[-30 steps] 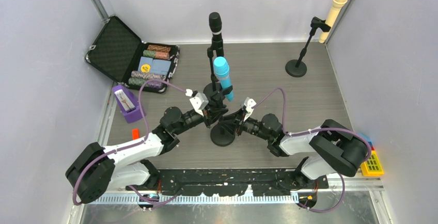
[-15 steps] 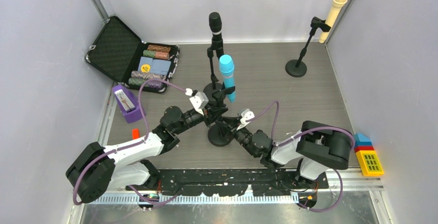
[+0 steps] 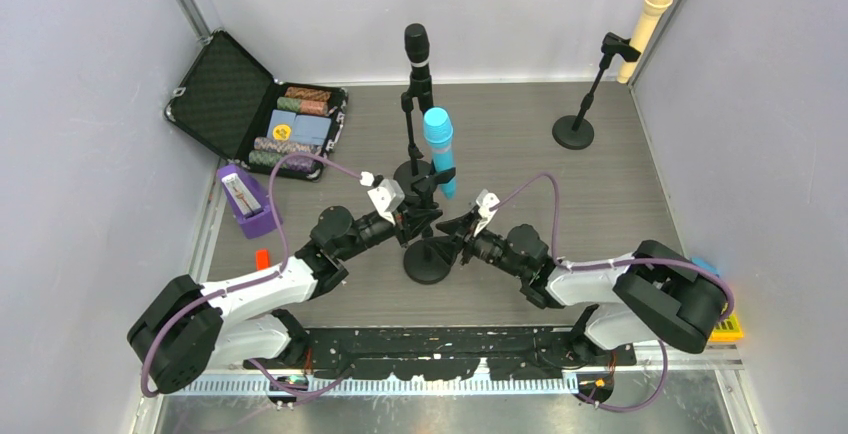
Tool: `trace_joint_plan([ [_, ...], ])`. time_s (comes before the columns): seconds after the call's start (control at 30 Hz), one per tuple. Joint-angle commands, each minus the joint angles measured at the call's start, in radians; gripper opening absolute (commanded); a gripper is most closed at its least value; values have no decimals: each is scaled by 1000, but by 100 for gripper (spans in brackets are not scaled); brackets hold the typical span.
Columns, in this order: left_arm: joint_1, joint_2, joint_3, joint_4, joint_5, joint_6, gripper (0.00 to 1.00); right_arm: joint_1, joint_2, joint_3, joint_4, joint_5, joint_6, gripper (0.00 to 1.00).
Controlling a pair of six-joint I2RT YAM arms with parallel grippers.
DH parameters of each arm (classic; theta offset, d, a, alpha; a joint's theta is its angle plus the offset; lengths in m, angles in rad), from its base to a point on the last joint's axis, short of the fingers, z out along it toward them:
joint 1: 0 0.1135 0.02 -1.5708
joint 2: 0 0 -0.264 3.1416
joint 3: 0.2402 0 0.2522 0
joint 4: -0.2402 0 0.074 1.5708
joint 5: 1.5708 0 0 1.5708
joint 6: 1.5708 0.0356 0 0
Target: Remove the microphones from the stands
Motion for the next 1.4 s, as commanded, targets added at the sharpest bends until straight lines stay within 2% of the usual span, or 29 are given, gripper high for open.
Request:
trace_joint_plan([
  [0.0,-2,-12,15,-13,13,-9,0,-59,-31,55,-127,-222,9,54],
  [0.23,-3,-18,10,-11,13,-10,0,-92,23,94,-77,-264,19,46],
  [0.47,-3,-11,6,0,13,-15,0,-97,70,102,5,-255,49,50],
  [0.57,-2,-11,7,1,13,-16,0,-98,84,100,20,-257,56,39],
  [0.6,-2,-12,8,1,14,-16,0,-98,87,99,21,-257,59,31],
  [0.63,-3,-12,7,0,14,-16,0,-98,89,99,24,-256,64,27],
  [0.67,-3,-15,5,1,11,-17,0,-98,90,96,26,-244,68,15],
  [0.73,-4,-18,0,3,6,-21,0,-97,94,84,50,-204,83,6],
  [0.8,-2,-23,-2,2,0,-20,0,-91,102,64,96,-141,96,1],
  [0.9,-3,-31,-3,-1,-11,-20,0,-63,99,33,153,-2,82,1],
  [1.0,-3,-41,-7,-12,-23,-17,0,-23,73,44,112,106,38,1],
  [1.17,-3,-62,-13,-25,-50,-15,0,170,48,99,25,474,-126,0],
  [1.27,-3,-64,-9,-40,-56,-11,0,238,90,111,68,693,-132,0],
  [1.37,-3,-67,-8,-42,-63,-9,0,278,143,122,162,776,-139,0],
])
